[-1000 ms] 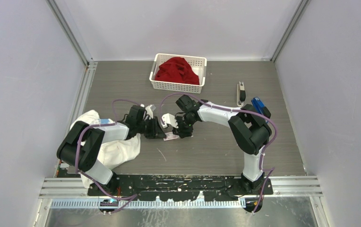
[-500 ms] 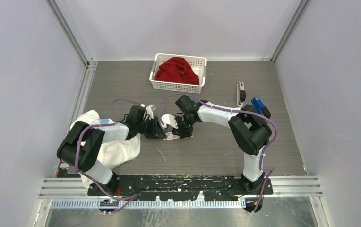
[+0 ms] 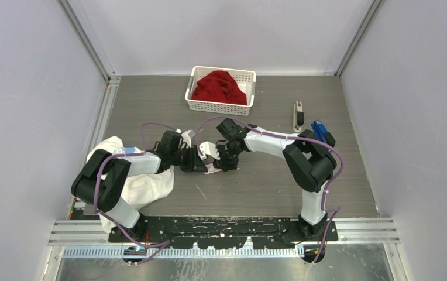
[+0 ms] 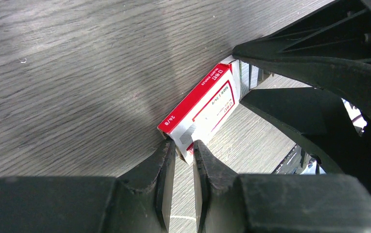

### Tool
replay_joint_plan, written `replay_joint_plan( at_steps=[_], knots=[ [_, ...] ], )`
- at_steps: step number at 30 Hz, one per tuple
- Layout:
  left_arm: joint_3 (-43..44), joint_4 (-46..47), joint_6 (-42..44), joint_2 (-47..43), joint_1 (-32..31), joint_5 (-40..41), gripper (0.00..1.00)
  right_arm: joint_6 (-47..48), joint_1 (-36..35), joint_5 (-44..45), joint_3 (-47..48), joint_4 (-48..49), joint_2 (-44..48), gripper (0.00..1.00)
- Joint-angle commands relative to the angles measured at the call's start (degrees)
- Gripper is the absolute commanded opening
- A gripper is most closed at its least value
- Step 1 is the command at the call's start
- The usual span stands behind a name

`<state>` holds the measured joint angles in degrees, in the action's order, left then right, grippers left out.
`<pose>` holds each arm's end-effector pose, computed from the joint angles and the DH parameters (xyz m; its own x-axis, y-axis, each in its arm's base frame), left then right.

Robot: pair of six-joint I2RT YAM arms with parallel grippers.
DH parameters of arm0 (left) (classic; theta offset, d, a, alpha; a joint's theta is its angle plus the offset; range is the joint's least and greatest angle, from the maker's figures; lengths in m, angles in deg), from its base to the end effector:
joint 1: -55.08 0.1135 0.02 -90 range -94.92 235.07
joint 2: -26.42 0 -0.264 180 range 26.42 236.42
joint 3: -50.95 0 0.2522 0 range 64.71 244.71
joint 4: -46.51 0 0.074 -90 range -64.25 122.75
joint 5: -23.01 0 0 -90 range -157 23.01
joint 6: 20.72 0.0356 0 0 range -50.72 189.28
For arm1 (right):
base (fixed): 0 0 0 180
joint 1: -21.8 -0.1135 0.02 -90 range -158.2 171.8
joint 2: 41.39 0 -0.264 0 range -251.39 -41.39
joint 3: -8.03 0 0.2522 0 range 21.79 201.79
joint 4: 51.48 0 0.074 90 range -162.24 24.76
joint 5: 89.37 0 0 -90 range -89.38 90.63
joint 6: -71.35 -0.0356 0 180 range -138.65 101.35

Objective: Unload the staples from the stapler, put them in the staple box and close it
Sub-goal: Close the staple box at the center of the board.

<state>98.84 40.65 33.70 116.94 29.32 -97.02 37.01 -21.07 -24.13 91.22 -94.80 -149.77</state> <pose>0.2421 -0.1366 0.1282 -0.9412 -0.1051 -0.3210 0.1566 0.7063 -0.6904 0.2613 0.2629 0.1578 0.2183 -0.8204 -0.5284 -0.9750 -0.2062 -0.0827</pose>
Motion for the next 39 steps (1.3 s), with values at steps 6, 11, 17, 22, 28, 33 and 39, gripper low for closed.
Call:
replay_joint_plan(
  at_steps=[6, 11, 17, 22, 28, 33, 39],
  knots=[
    [-1.1, -2.0, 1.5, 1.3, -0.6, 2.2, 0.22, 2.6, -1.7, 1.3, -2.1, -4.2, -2.9, 0.43],
    [-1.2, -2.4, 1.6, 1.1, -0.6, 2.4, 0.22, 4.0, -1.2, 1.8, -2.0, -5.2, -2.5, 0.38],
    [-1.0, -2.7, 1.8, 1.0, -0.6, 2.4, 0.22, 5.4, -0.6, 1.6, -2.3, -6.0, -1.9, 0.37],
    [-1.0, -3.1, 2.1, 0.8, -0.6, 2.1, 0.22, 6.3, -0.5, 2.3, -2.5, -6.0, -1.8, 0.36],
    [-0.6, -3.7, 2.5, 0.7, -0.6, 1.7, 0.23, 6.5, 0.4, 2.3, -2.4, -6.1, -1.4, 0.36],
    [-0.5, -3.9, 2.5, 0.7, -0.6, 1.5, 0.23, 6.6, 0.8, 2.1, -2.5, -6.0, -1.2, 0.37],
    [-0.4, -4.1, 2.7, 0.7, -0.6, 1.2, 0.23, 6.8, 0.8, 2.4, -2.5, -5.9, -1.3, 0.37]
  ],
)
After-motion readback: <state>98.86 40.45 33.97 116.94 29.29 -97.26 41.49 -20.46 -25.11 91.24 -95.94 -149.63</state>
